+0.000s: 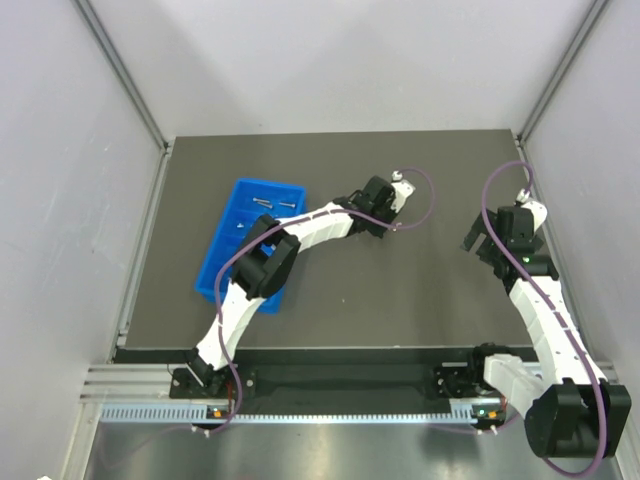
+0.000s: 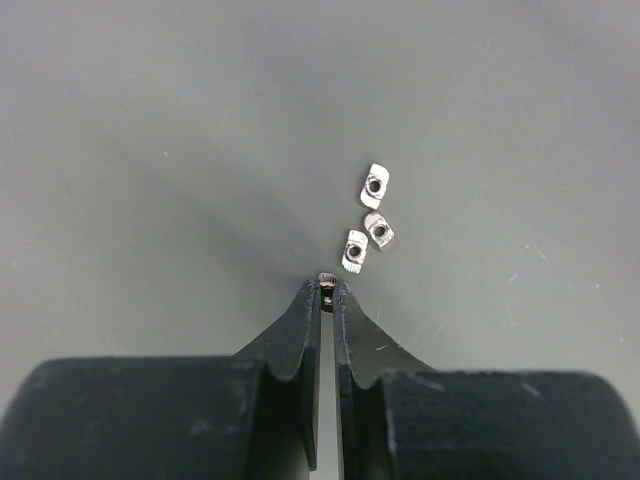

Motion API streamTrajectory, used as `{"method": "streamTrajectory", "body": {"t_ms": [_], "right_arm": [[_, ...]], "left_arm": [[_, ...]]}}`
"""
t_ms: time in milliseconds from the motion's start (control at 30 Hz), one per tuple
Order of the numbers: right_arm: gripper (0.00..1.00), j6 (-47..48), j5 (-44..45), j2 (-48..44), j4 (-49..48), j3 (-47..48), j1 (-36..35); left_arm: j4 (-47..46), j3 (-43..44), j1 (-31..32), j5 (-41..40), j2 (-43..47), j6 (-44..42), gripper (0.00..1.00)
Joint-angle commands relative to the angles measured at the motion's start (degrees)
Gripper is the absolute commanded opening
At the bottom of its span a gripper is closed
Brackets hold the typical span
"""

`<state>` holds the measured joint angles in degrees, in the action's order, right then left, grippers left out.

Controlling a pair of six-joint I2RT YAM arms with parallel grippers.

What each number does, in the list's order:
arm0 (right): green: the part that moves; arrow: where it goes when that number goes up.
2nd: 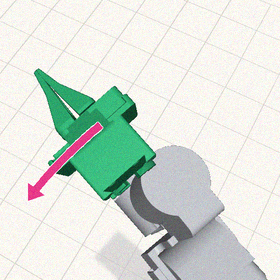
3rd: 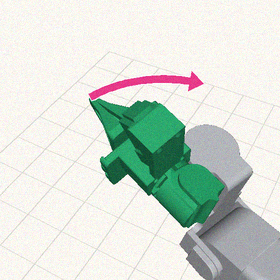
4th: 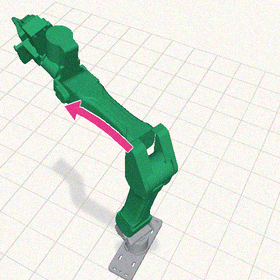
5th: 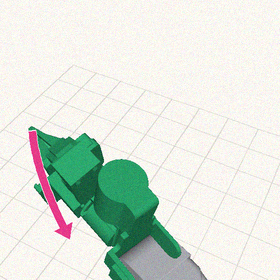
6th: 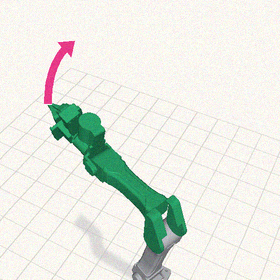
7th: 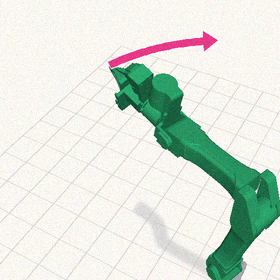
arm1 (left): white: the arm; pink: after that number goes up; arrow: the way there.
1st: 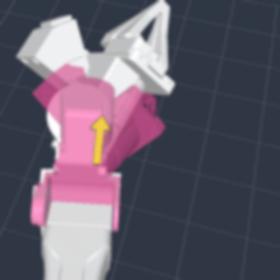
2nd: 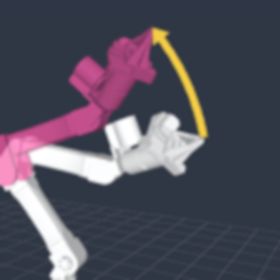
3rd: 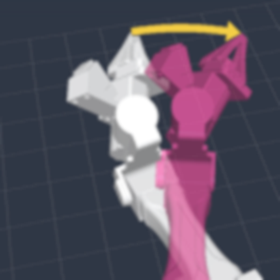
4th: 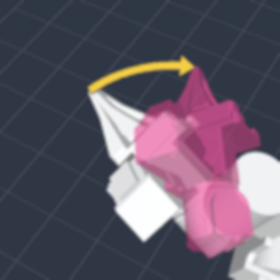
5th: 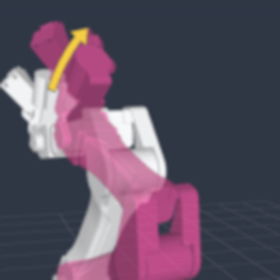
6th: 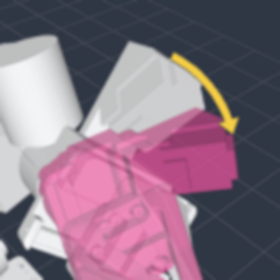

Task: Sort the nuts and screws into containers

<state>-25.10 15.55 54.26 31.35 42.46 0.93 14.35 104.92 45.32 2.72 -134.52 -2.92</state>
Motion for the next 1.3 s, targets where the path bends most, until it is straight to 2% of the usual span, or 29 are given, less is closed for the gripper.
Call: {"method": "streamTrajectory", "body": {"t_ms": [0,33,67,133,233,267,333,467,567,800,967,1100,1267], "right_arm": [[1.0,0.1,1.1,-1.1,-0.6,1.5,0.6],[1.0,0.0,1.0,-1.1,-0.5,1.5,0.6],[1.0,-0.2,0.9,-1.3,-0.5,1.4,0.6],[1.0,-0.3,0.9,-1.3,-0.4,1.2,0.6],[1.0,-0.3,0.8,-1.8,-0.4,1.0,0.6],[1.0,-0.3,0.8,-1.8,-0.4,1.0,0.6],[1.0,-0.2,0.7,-1.9,-0.3,1.0,0.7],[1.0,-0.2,0.2,-1.8,-0.8,0.5,0.6],[1.0,-0.2,-0.8,-1.4,-0.9,0.5,0.7],[1.0,-0.3,-1.6,-1.9,-1.4,-0.2,0.6],[1.0,-0.4,-1.8,-1.9,-1.3,-0.2,0.6],[1.0,-0.3,-1.5,-2.4,-1.5,-0.6,0.6],[1.0,-0.1,-1.7,-1.6,-1.5,-0.3,0.6]], "left_arm": [[1.6,-2.9,0.3,-1.5,1.1,2.6,0.0],[1.0,-3.4,0.4,-2.6,1.8,2.7,0.0],[0.8,-4.5,0.3,-5.4,3.5,7.6,0.0],[1.7,-5.6,0.2,-10.4,5.4,12.1,0.0],[3.6,-8.9,0.0,-13.7,11.3,21.1,0.0],[3.7,-12.3,0.1,-14.5,15.4,25.6,0.0],[3.9,-16.3,-0.1,-17.1,19.4,29.7,0.0],[7.1,-29.8,-1.1,-20.2,31.6,40.2,0.0],[8.9,-36.9,-1.1,-22.1,40.4,44.9,0.0],[27.3,-43.6,-2.0,-36.8,57.3,55.8,0.0],[35.3,-50.0,-10.0,-36.4,66.3,60.7,0.0],[37.7,-53.6,-13.9,-38.1,70.5,63.9,0.0],[35.8,-56.6,-15.1,-37.4,69.3,65.3,0.0]]}}
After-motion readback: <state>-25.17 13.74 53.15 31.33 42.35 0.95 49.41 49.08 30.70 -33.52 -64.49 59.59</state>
